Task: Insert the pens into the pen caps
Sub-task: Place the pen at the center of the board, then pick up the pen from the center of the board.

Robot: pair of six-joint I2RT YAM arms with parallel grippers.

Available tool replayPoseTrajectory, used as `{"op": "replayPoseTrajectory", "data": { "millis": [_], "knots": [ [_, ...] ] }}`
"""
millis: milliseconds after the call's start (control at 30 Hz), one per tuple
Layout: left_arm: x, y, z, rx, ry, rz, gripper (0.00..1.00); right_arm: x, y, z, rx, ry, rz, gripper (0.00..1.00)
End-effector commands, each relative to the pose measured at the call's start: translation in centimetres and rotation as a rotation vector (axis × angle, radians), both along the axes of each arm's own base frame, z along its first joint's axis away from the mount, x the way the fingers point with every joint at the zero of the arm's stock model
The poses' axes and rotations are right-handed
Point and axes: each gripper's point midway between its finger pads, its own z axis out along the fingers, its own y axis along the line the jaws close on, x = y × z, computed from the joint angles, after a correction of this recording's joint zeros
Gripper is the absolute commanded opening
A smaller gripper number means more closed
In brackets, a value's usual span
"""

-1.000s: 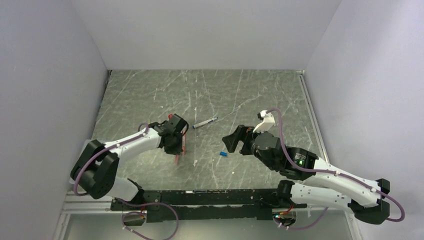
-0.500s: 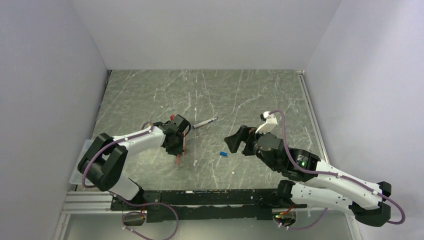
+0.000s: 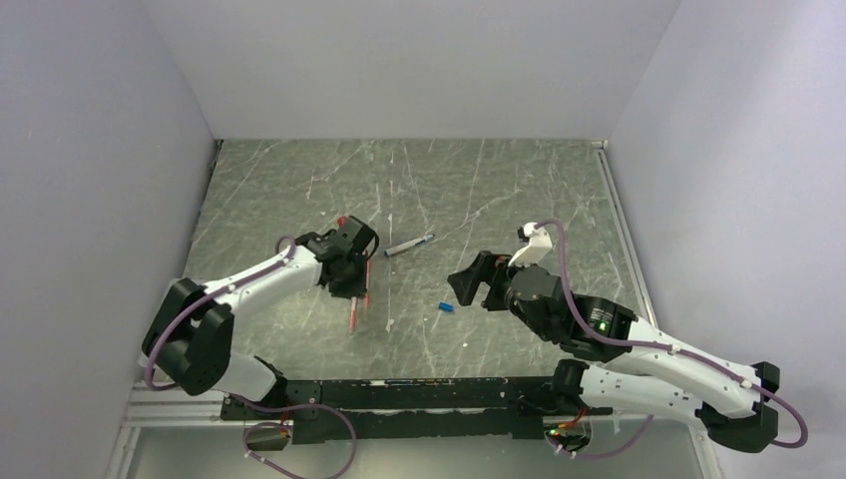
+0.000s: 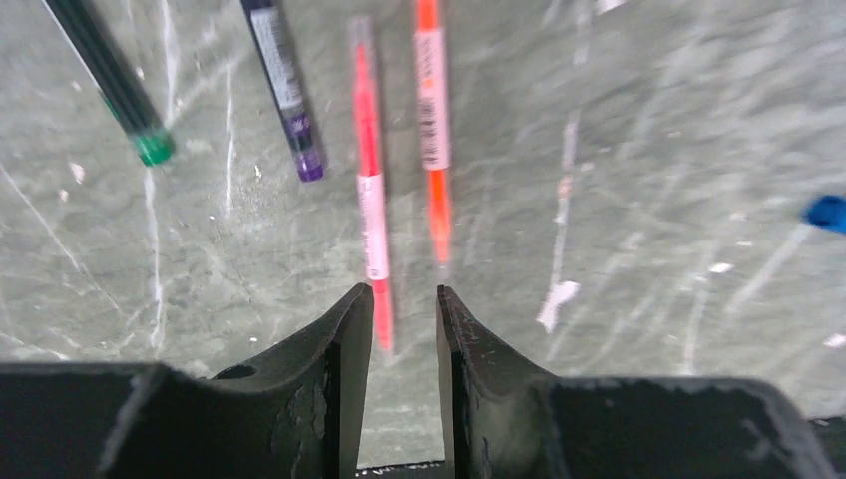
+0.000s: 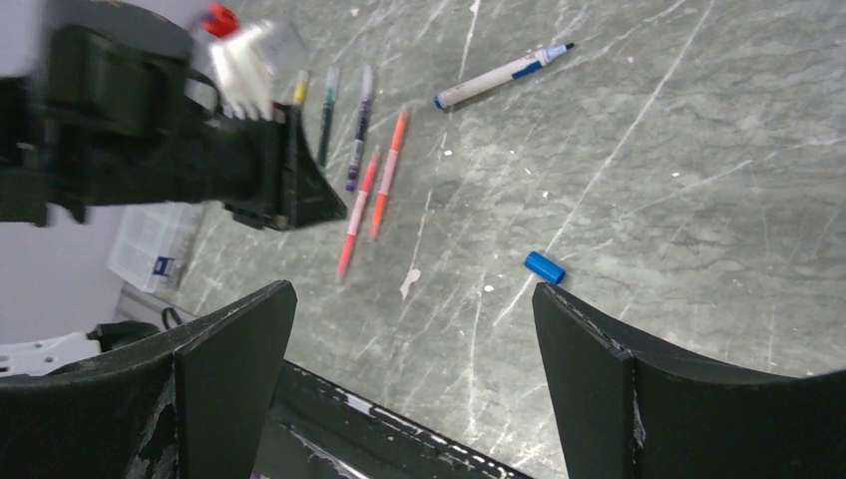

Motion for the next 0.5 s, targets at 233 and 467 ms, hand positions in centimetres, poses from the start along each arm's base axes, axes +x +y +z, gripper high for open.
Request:
{"op": "replayPoseTrajectory", "data": {
  "millis": [233,467],
  "knots": [
    [4.8,-4.2,10.4,-0.117,-0.19,-0.218,0.4,0.7,-1.1,-3.3,-0.196,0.064,-0.031,0.94],
    [9.1,-7.2,10.7,-0.092,-0.269,-0.402,0.4,0.4,-1.9,-5.0,-0.222,0.101,-0.013,0.96]
  ]
}}
